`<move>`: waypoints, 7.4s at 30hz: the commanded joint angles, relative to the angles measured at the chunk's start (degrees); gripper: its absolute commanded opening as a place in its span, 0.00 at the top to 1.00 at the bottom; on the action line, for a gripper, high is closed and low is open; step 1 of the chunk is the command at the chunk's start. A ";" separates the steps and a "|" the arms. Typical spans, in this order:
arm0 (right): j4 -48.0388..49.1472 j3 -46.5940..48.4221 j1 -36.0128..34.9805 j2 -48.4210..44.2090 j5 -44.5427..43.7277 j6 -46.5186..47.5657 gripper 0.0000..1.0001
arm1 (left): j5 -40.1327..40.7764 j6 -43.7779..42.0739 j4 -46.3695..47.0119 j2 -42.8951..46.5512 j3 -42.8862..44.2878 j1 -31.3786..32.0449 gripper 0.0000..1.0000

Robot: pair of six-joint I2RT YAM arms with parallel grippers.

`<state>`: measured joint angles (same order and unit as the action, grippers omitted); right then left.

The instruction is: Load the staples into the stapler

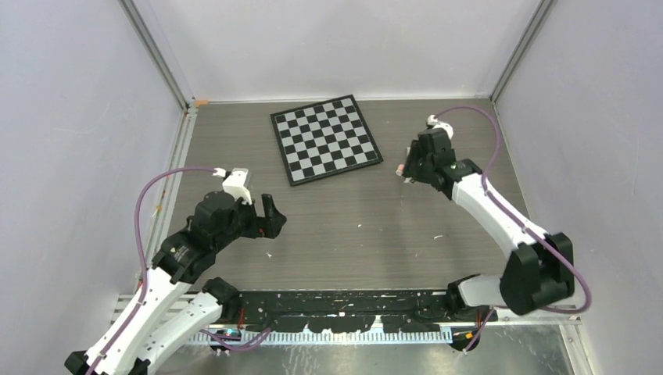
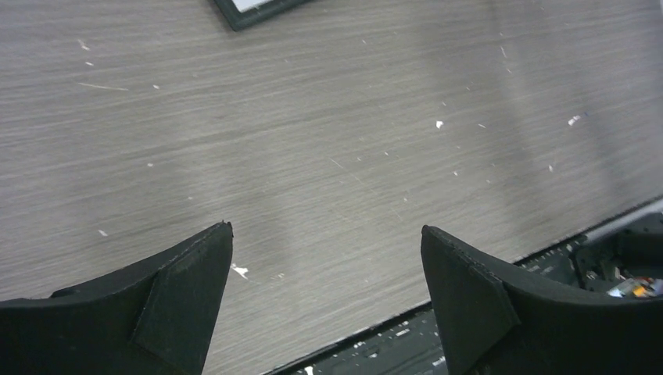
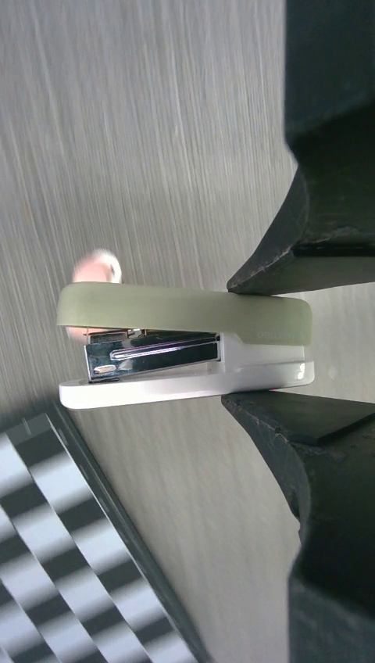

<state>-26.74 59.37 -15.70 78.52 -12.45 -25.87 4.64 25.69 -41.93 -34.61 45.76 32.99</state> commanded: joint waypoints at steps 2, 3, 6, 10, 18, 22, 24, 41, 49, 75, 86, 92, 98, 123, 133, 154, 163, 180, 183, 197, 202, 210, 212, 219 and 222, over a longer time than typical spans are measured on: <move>4.58 -5.34 -11.44 -12.18 4.67 -0.94 0.62 | -9.60 8.95 5.43 -2.91 1.66 -0.03 0.10; 6.00 -6.72 -13.51 -14.21 5.58 -1.10 0.62 | -10.81 10.41 6.71 -3.63 1.54 -0.06 0.11; 10.25 -10.77 -18.70 -19.62 6.55 -2.23 0.62 | -12.76 14.34 9.04 -6.08 1.96 -0.04 0.16; 15.03 -15.56 -25.14 -24.94 6.51 -5.28 0.63 | -14.15 19.21 12.78 -9.01 2.80 -0.03 0.20; 18.33 -16.80 -39.94 -24.84 -2.43 -10.37 0.63 | -16.82 25.64 26.53 -13.10 0.24 0.03 0.21; 20.82 -16.06 -46.19 -22.18 -7.19 -11.90 0.63 | -19.04 27.56 33.81 -15.24 -2.19 0.13 0.21; 21.41 -15.16 -48.27 -20.26 -8.47 -11.92 0.63 | -19.24 28.27 34.97 -16.45 -2.70 0.14 0.21; 24.63 -13.45 -52.83 -15.96 -12.09 -13.41 0.63 | -24.13 32.45 41.53 -21.44 -6.87 1.71 0.33; 25.08 -13.39 -53.24 -14.03 -13.05 -14.58 0.64 | -26.44 36.66 45.97 -23.21 -8.90 2.44 0.48; 14.85 -16.17 -48.51 -31.67 0.76 -5.28 0.30 | -32.66 5.81 36.91 -9.30 -7.56 2.54 1.00; 16.00 -15.41 -36.68 -33.45 31.82 -5.01 0.34 | -50.33 2.53 41.22 -4.26 -8.84 2.54 1.00; 18.23 -13.14 -36.54 -30.05 37.33 -4.49 0.28 | -54.80 6.00 45.75 -6.33 -8.99 2.59 1.00; 20.85 -11.53 -36.58 -26.80 39.92 -5.24 0.38 | -57.73 10.84 52.67 -8.20 -10.47 2.55 1.00; 30.78 -17.20 -32.18 -27.00 45.61 -12.13 0.84 | -43.71 8.87 47.81 -4.61 -9.31 2.22 1.00; 36.60 -23.47 -31.41 -32.25 32.26 -18.53 0.89 | -19.97 15.22 46.47 1.09 -14.72 2.14 1.00; 61.74 -38.01 -31.36 -35.05 4.83 -37.65 0.95 | 3.60 37.69 71.37 7.99 -36.48 2.22 1.00; 66.64 -40.57 -31.38 -34.32 -6.73 -39.73 0.96 | 6.25 40.66 74.67 5.20 -37.45 2.25 1.00; 46.75 -29.12 -31.31 -34.23 14.45 -13.06 0.94 | 1.34 25.87 43.01 17.68 -27.66 2.15 0.30; 39.65 -25.58 -31.31 -34.66 19.28 -6.62 0.94 | -0.72 20.88 35.36 19.99 -23.92 2.22 0.24; 22.89 -14.32 -31.31 -34.30 40.12 9.90 0.90 | -27.34 -8.65 12.28 4.33 1.02 2.14 0.25; 23.63 -12.97 -31.26 -32.65 43.43 7.69 0.89 | -41.16 -11.89 10.44 -3.81 5.28 2.25 0.26; 26.53 -13.72 -31.32 -31.08 42.53 4.60 0.90 | -48.86 -7.68 17.55 -12.27 4.60 2.82 0.30; 28.26 -13.64 -31.27 -30.62 42.19 3.98 0.90 | -50.54 -8.00 17.51 -13.64 4.48 3.28 0.31; 30.84 -14.29 -31.30 -30.20 41.92 2.18 0.90 | -47.12 -9.49 17.25 -15.10 3.94 7.09 0.34; 31.54 -14.38 -31.31 -29.73 41.72 1.77 0.90 | -44.93 -10.57 16.59 -16.59 4.19 9.42 0.35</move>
<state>-1.28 43.59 -46.87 48.56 29.26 -22.46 -41.80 17.21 -26.74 -49.91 49.12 40.07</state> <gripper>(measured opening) 0.407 0.661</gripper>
